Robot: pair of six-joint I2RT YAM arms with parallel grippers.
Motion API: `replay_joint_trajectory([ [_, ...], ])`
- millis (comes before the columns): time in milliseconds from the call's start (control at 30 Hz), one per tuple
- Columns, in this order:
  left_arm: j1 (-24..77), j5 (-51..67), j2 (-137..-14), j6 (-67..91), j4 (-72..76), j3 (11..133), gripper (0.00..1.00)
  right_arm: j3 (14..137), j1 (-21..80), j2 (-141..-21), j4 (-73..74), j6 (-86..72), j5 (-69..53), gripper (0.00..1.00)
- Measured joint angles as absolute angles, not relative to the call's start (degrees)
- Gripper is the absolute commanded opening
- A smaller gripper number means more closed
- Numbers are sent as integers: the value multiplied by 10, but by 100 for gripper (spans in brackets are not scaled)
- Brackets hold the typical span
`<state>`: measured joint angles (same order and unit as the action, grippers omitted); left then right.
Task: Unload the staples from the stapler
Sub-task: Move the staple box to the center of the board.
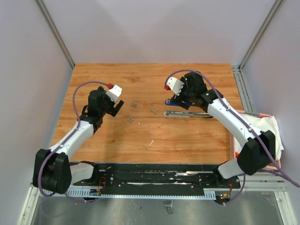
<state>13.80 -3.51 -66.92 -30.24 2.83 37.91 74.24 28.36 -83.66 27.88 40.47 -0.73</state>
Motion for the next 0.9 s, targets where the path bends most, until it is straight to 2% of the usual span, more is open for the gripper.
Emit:
replay_joint_trajectory([
  [400, 36, 27, -854, -223, -36, 575, 98, 714, 284, -850, 289, 368, -60, 78],
  [900, 20, 67, -970, -166, -68, 639, 98, 677, 284, -823, 279, 372, -81, 79],
])
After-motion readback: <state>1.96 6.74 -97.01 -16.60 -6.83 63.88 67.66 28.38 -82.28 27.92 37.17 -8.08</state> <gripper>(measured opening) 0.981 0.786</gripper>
